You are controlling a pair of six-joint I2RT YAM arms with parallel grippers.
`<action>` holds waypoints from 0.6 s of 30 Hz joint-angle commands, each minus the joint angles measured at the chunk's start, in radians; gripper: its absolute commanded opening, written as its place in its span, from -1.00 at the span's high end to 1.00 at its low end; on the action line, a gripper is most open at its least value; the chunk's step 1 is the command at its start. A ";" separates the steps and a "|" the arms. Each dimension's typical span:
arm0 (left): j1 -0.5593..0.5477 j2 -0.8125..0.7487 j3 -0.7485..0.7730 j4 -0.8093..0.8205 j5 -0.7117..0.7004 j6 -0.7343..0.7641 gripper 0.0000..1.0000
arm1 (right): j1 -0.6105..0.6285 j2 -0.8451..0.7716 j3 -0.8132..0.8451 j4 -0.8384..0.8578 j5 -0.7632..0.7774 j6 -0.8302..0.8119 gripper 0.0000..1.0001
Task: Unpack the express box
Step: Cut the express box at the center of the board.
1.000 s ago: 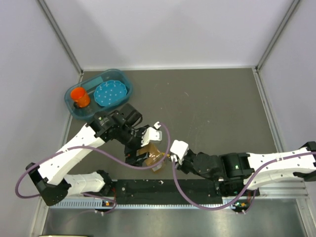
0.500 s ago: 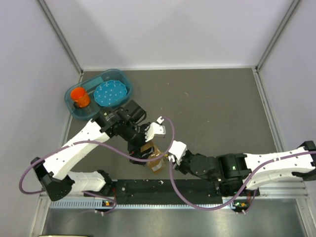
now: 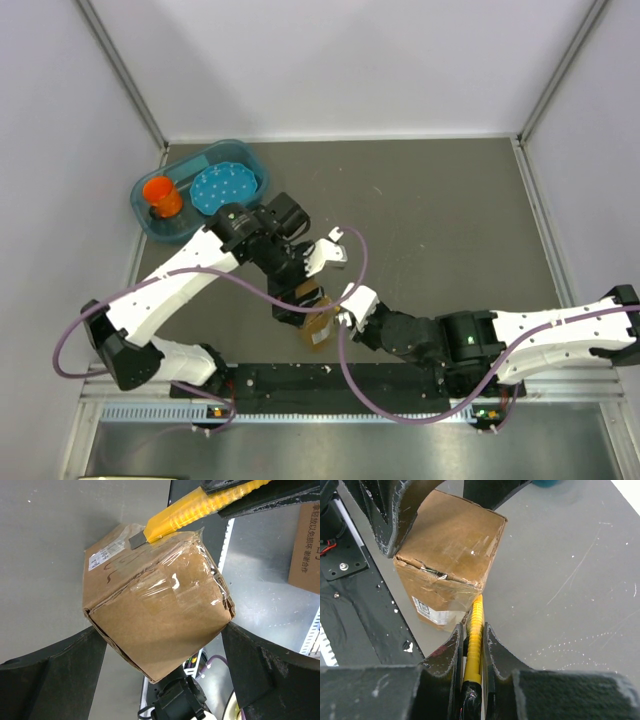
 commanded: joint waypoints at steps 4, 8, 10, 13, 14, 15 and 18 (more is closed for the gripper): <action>-0.005 0.122 0.165 0.019 -0.073 -0.012 -0.98 | 0.037 -0.005 0.034 0.050 -0.121 0.049 1.00; -0.003 0.118 0.202 0.036 -0.113 -0.030 -0.98 | 0.040 -0.010 0.028 0.046 -0.121 0.052 1.00; -0.003 0.098 0.203 0.055 -0.120 -0.032 -0.98 | 0.042 -0.013 0.025 0.041 -0.123 0.058 1.00; -0.003 0.067 0.208 0.062 -0.145 -0.052 -0.98 | 0.045 -0.016 0.022 0.038 -0.119 0.064 1.00; -0.002 0.049 0.203 0.060 -0.150 -0.058 -0.98 | 0.045 -0.019 0.020 0.038 -0.119 0.069 1.00; -0.003 0.037 0.193 0.060 -0.145 -0.067 -0.98 | 0.046 -0.019 0.019 0.035 -0.118 0.067 1.00; -0.003 -0.032 0.110 0.104 -0.134 -0.080 -0.98 | 0.046 -0.017 0.019 0.032 -0.118 0.067 1.00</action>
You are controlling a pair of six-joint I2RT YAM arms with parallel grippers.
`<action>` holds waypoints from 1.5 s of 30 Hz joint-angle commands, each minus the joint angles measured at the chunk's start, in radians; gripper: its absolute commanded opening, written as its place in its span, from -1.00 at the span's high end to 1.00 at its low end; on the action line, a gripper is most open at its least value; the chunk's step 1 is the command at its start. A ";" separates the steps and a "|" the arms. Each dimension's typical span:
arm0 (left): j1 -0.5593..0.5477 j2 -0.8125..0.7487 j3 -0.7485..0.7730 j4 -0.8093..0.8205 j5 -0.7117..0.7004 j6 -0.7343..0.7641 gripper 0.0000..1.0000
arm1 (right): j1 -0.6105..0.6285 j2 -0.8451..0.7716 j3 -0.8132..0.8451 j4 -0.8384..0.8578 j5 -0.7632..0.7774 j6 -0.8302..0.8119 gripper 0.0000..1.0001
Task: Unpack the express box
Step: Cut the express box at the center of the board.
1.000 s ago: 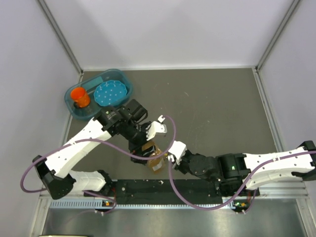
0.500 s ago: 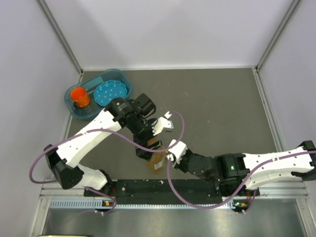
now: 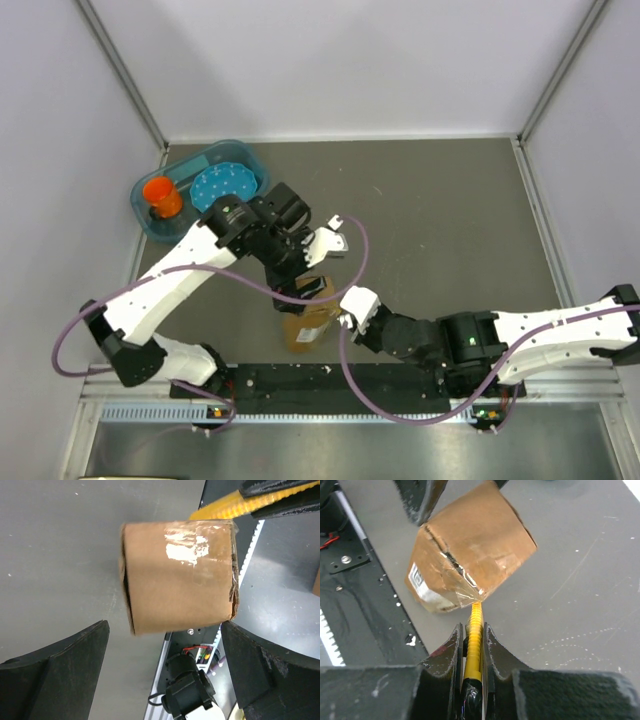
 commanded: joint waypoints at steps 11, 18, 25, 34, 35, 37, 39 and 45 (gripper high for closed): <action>0.002 -0.260 -0.242 0.218 0.124 0.011 -0.98 | 0.040 0.010 0.032 0.069 -0.133 0.045 1.00; 0.002 -0.311 -0.313 0.222 0.195 0.092 -0.98 | 0.040 0.027 0.057 0.078 -0.117 0.014 1.00; 0.001 -0.307 -0.302 0.198 0.183 0.098 -0.98 | 0.040 0.036 0.075 0.084 -0.111 0.005 1.00; 0.000 -0.313 -0.283 0.124 0.172 0.118 -0.98 | 0.041 0.072 0.127 0.115 -0.107 -0.049 1.00; 0.000 -0.314 -0.287 0.117 0.168 0.124 -0.98 | 0.041 0.075 0.135 0.116 -0.107 -0.053 1.00; 0.001 -0.328 -0.310 0.101 0.165 0.150 -0.98 | 0.040 0.079 0.137 0.124 -0.105 -0.058 1.00; 0.000 -0.351 -0.335 0.100 0.146 0.187 -0.98 | 0.041 0.079 0.137 0.124 -0.105 -0.057 1.00; 0.000 -0.429 -0.465 0.113 0.025 0.293 -0.98 | 0.040 0.076 0.129 0.127 -0.099 -0.052 1.00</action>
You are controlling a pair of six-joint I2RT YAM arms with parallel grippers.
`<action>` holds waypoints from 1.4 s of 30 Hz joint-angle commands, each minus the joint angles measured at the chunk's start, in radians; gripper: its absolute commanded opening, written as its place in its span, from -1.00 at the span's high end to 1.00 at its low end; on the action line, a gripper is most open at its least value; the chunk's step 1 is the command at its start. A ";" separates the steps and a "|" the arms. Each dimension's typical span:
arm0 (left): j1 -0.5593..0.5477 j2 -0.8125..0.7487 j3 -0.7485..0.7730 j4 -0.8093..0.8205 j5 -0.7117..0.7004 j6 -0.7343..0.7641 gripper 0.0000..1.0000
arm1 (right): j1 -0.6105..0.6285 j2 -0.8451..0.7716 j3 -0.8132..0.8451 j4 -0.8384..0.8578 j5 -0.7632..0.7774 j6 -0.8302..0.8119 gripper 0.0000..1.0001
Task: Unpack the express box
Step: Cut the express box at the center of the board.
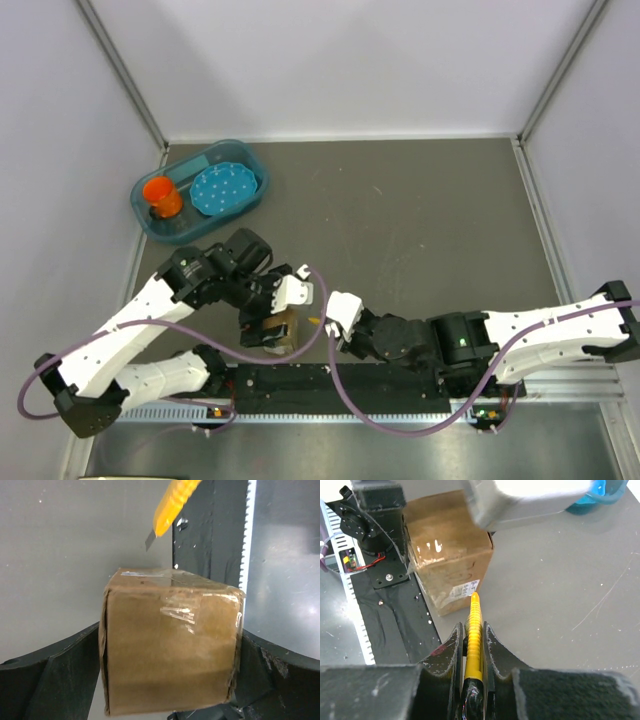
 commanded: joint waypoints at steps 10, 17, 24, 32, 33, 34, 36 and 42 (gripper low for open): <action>-0.001 -0.064 -0.060 0.042 -0.217 0.109 -0.62 | 0.012 -0.003 0.045 0.043 0.024 -0.004 1.00; -0.001 -0.089 -0.040 0.094 -0.226 0.100 -0.12 | 0.013 -0.029 0.041 0.034 0.050 -0.003 1.00; -0.001 -0.151 -0.027 0.275 -0.247 0.064 0.13 | 0.013 -0.190 -0.005 -0.051 0.174 0.071 1.00; -0.042 -0.207 -0.108 0.493 -0.291 0.096 0.18 | 0.010 -0.371 -0.085 -0.082 0.311 0.281 1.00; -0.053 -0.222 -0.149 0.507 -0.297 0.109 0.18 | 0.012 -0.362 -0.080 -0.068 0.313 0.277 1.00; -0.061 -0.228 -0.168 0.527 -0.300 0.123 0.18 | 0.012 -0.332 -0.076 -0.048 0.316 0.258 1.00; -0.082 -0.256 -0.233 0.547 -0.306 0.166 0.18 | 0.010 -0.307 -0.077 0.034 0.331 0.229 1.00; -0.124 -0.423 -0.459 0.720 -0.370 0.336 0.22 | -0.095 -0.304 -0.125 0.233 0.233 0.175 1.00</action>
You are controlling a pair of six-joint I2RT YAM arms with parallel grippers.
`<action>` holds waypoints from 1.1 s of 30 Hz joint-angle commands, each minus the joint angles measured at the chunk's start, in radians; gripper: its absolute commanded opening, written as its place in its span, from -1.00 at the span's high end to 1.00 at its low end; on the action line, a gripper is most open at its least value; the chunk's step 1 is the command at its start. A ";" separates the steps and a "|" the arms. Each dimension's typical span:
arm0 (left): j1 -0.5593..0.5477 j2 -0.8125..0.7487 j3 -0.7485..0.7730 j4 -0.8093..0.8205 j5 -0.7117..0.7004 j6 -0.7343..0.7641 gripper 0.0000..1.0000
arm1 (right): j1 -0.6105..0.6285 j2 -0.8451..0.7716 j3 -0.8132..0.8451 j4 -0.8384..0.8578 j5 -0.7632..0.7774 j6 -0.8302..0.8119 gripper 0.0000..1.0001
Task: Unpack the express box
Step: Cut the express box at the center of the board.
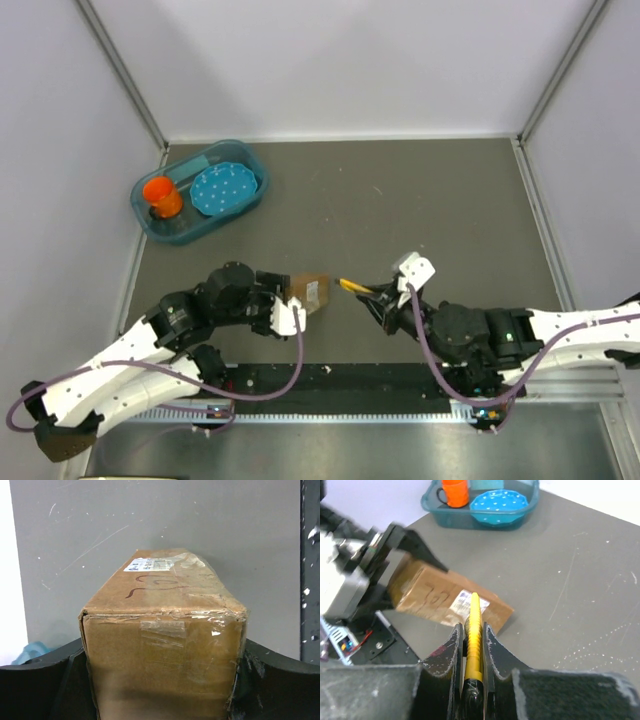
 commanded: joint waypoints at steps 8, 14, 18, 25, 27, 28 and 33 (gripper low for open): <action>-0.026 -0.281 -0.219 0.224 -0.052 0.163 0.24 | -0.288 -0.158 -0.217 0.326 -0.345 0.087 1.00; -0.026 -0.389 -0.323 0.259 -0.012 0.153 0.35 | -0.431 -0.145 -0.298 0.364 -0.515 0.153 1.00; -0.026 -0.363 -0.345 0.352 -0.007 0.099 0.38 | -0.517 -0.144 -0.341 0.409 -0.649 0.192 1.00; -0.026 -0.278 -0.371 0.444 -0.033 0.034 0.40 | -0.618 -0.140 -0.369 0.490 -0.847 0.221 1.00; -0.028 -0.271 -0.379 0.457 -0.036 0.030 0.41 | -0.637 -0.129 -0.364 0.510 -0.876 0.218 1.00; -0.028 -0.266 -0.380 0.457 -0.041 0.024 0.41 | -0.641 -0.122 -0.363 0.520 -0.907 0.216 1.00; -0.026 -0.249 -0.396 0.512 -0.078 -0.022 0.41 | -0.666 -0.073 -0.335 0.591 -1.025 0.219 1.00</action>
